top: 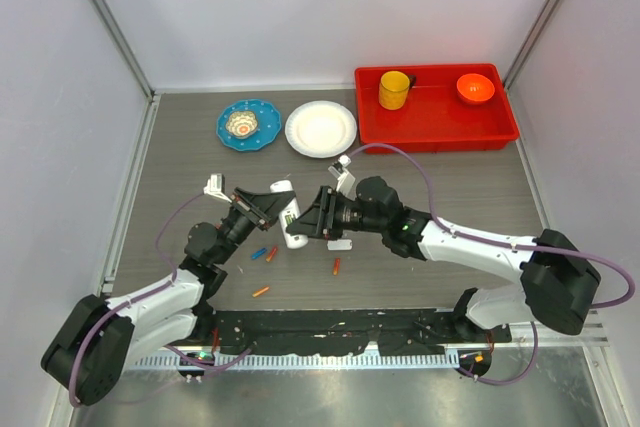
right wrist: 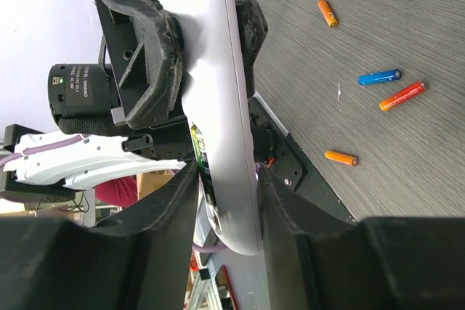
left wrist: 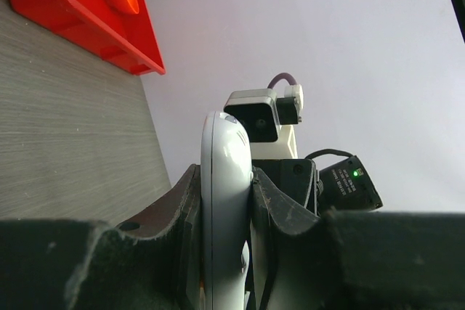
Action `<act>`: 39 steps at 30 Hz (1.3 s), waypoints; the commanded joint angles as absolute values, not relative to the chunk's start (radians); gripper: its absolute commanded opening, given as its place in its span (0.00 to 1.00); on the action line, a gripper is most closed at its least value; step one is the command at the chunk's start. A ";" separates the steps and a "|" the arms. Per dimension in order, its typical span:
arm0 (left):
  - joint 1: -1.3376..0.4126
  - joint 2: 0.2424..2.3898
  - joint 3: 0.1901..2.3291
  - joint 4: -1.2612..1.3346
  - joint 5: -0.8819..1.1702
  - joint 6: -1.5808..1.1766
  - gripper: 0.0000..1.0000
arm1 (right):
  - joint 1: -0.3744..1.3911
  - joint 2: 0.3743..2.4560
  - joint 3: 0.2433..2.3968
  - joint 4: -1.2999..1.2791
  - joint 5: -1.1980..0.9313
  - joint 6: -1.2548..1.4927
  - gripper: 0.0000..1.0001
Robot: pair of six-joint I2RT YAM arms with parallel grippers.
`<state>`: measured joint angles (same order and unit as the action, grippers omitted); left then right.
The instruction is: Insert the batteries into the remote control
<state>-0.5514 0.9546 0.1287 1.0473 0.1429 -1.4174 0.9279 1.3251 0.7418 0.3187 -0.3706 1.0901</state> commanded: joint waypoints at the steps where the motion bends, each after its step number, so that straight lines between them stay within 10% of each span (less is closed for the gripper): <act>1: -0.549 0.954 0.164 1.154 0.166 -1.437 0.00 | 0.919 1.330 0.733 0.370 -0.387 1.088 0.46; 5: -0.549 0.953 0.158 1.125 0.155 -1.405 0.00 | 0.914 1.292 0.759 0.318 -0.373 1.063 0.74; 11: -0.548 0.956 0.152 1.080 0.126 -1.373 0.00 | 0.897 1.174 0.850 0.086 -0.328 0.934 0.83; 23: -0.511 0.839 0.106 0.962 0.153 -1.325 0.00 | 0.890 1.136 0.897 -0.502 0.245 0.562 0.66; 39: -0.509 0.244 0.006 0.450 0.109 -1.285 0.00 | 0.891 1.468 0.922 -0.377 0.213 0.367 0.70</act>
